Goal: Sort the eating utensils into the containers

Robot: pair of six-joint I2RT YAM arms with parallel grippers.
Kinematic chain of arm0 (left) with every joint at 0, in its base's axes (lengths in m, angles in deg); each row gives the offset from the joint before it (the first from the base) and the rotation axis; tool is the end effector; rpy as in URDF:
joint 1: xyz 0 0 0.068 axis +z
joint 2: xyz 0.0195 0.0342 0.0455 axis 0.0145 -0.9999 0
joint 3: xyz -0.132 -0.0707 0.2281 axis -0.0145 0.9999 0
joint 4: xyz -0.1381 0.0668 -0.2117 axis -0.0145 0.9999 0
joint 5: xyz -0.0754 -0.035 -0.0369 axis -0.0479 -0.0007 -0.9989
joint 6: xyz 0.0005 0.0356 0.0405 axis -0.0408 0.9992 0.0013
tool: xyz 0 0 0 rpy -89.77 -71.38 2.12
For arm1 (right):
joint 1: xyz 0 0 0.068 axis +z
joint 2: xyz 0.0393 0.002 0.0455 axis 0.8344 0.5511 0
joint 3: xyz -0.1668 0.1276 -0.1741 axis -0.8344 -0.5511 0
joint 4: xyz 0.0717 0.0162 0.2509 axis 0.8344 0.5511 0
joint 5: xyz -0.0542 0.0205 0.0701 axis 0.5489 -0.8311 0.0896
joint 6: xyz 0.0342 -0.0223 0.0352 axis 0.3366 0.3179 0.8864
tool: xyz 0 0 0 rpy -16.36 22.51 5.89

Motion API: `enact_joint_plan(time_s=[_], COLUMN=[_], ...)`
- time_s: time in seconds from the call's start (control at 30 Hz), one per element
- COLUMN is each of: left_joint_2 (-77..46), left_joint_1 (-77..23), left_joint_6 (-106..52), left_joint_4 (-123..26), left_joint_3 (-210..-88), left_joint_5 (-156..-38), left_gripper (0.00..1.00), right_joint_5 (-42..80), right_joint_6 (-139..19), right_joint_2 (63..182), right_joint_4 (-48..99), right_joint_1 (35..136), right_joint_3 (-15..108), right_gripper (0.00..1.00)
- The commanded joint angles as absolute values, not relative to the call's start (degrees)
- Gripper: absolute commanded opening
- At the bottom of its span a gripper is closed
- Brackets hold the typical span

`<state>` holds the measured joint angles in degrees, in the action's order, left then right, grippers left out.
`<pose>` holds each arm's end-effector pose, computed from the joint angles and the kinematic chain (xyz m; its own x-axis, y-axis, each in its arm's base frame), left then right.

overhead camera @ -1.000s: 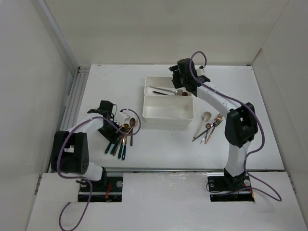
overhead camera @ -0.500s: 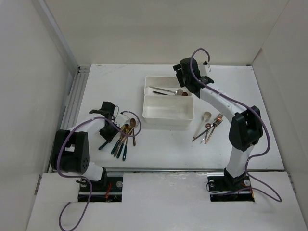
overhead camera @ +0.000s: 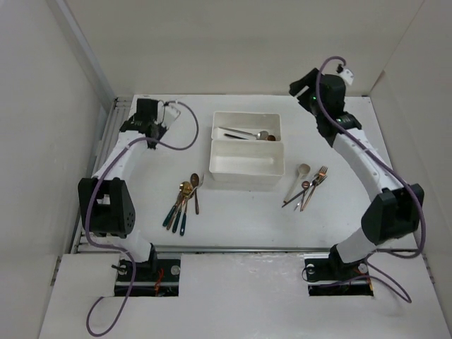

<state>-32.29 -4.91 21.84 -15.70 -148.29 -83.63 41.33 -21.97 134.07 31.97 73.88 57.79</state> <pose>0.3480 -0.0218 0.2618 -0.6028 0.6541 -0.4570 0.4886 0.7554 0.4367 0.3736 0.1072 0.3868 -0.1959 0.6569 -0.7281 0.1102 0.7525 0.6493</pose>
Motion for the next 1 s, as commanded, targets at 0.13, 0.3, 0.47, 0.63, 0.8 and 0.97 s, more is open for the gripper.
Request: enact_joint_plan(time_s=[0.13, 0.3, 0.47, 0.63, 0.8, 0.97], left_joint_2=[-38.6, -46.8, -56.5, -58.4, -59.4, -59.4], left_joint_1=[-17.8, -25.7, -30.5, -32.8, -34.8, -35.9], left_joint_6=[36.0, 41.8, 41.8, 42.5, 44.0, 34.4], left_joint_4=[-40.1, -41.4, -41.2, -42.5, -45.9, -47.4], left_joint_3=[-164.3, -174.1, -179.9, -178.1, -173.9, -175.8], left_joint_5=[-79.2, -89.8, -91.1, -92.2, -91.0, -86.8], left_gripper=[0.0, 0.0, 0.0, 0.0, 0.24, 0.68], right_joint_5=[43.5, 40.3, 39.8, 39.3, 38.7, 37.2], right_joint_6=[-29.2, -29.2, -29.2, -29.2, -29.2, -28.6], right_joint_2=[118.1, 117.7, 120.1, 116.6, 114.6, 116.7], right_joint_4=[31.4, 41.8, 49.3, 48.8, 50.6, 58.3], right_joint_1=[66.5, 63.1, 61.3, 61.3, 61.3, 59.5], right_joint_3=[38.2, 35.6, 35.6, 30.9, 29.5, 27.7], right_gripper=[0.81, 0.91, 0.91, 0.91, 0.94, 0.95])
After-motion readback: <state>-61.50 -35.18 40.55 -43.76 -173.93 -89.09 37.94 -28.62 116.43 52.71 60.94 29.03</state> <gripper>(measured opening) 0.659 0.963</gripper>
